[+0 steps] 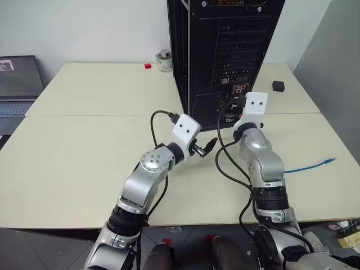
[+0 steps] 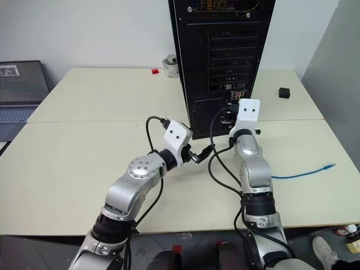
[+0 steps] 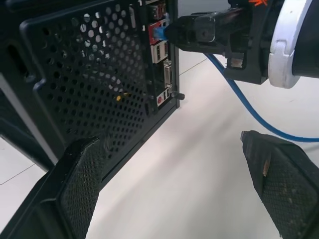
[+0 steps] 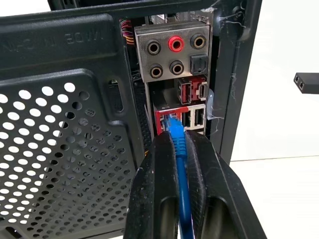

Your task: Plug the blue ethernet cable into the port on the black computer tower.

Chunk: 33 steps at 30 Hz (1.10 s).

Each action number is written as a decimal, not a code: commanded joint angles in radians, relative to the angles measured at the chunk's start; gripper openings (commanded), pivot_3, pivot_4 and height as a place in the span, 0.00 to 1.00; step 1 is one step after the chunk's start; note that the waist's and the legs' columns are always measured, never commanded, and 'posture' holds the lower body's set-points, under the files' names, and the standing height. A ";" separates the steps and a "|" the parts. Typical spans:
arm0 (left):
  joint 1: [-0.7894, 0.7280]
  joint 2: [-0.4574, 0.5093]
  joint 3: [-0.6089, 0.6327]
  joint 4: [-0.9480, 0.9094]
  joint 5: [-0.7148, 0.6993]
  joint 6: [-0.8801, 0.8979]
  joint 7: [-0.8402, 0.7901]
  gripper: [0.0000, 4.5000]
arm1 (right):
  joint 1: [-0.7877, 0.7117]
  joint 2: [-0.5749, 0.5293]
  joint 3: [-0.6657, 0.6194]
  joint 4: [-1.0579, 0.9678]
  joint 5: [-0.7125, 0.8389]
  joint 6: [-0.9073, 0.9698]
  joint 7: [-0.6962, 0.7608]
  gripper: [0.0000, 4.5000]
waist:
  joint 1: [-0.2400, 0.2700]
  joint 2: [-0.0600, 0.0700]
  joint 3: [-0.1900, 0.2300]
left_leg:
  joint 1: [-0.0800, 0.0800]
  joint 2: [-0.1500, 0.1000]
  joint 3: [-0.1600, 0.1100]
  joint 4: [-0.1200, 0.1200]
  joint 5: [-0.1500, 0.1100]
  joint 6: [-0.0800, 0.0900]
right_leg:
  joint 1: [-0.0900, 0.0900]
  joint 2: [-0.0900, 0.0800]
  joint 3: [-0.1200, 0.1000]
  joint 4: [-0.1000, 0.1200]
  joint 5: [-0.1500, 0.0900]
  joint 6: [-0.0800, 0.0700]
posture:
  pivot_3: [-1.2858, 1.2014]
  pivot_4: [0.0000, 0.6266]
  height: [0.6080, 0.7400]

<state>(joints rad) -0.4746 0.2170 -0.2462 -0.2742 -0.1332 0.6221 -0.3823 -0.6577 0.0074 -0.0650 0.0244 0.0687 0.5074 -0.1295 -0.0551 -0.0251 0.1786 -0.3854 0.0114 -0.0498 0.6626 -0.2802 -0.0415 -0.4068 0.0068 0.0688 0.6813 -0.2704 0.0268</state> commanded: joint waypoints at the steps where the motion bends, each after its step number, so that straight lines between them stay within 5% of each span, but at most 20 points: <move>1: 0.002 0.004 0.020 -0.044 0.001 -0.007 0.002 0.99 | -0.057 -0.004 -0.005 0.005 0.002 -0.048 0.012 0.00 | -0.002 0.000 0.000 | 0.000 0.000 0.000 0.000 0.000 0.000 | 0.000 0.000 0.000 0.000 0.000 0.000 | 0.52 0.24 1.00; 10: 0.001 0.013 0.025 -0.039 0.006 -0.014 0.000 0.99 | -0.054 -0.026 -0.006 0.028 0.009 -0.049 0.054 0.00 | -0.007 0.000 0.000 | 0.001 0.000 0.001 0.000 0.000 0.000 | 0.000 0.000 0.001 0.001 0.000 0.000 | 0.52 0.24 1.00; 21: -0.030 0.038 0.049 0.011 -0.004 -0.038 -0.028 0.99 | 0.032 -0.142 0.006 -0.119 0.046 0.082 0.208 0.60 | 0.004 0.000 0.000 | -0.002 -0.001 0.000 -0.001 0.000 0.000 | 0.000 -0.001 0.000 -0.002 0.000 0.000 | 0.52 0.24 1.00; 29: -0.071 0.096 0.056 0.063 0.009 -0.050 -0.080 0.99 | 0.103 -0.334 -0.021 -0.335 0.147 0.225 0.411 0.99 | 0.007 0.000 0.000 | -0.002 -0.001 -0.002 0.000 0.000 0.000 | 0.000 -0.001 -0.003 -0.001 0.000 0.000 | 0.52 0.24 1.00; 33: -0.107 0.141 0.102 0.104 -0.009 -0.058 -0.118 0.99 | 0.168 -0.496 -0.091 -0.448 0.274 0.319 0.579 1.00 | 0.009 0.000 0.000 | -0.003 -0.001 -0.002 0.000 0.000 0.000 | 0.000 -0.001 -0.003 -0.002 0.000 0.000 | 0.52 0.24 1.00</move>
<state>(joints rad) -0.5505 0.3320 -0.1876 -0.1702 -0.1356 0.5952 -0.4754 -0.5116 -0.4143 -0.0924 -0.3283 0.2613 0.7815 0.3502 -0.0460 -0.0250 0.1791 -0.3885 0.0105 -0.0522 0.6624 -0.2803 -0.0413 -0.4072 0.0062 0.0657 0.6796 -0.2705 0.0271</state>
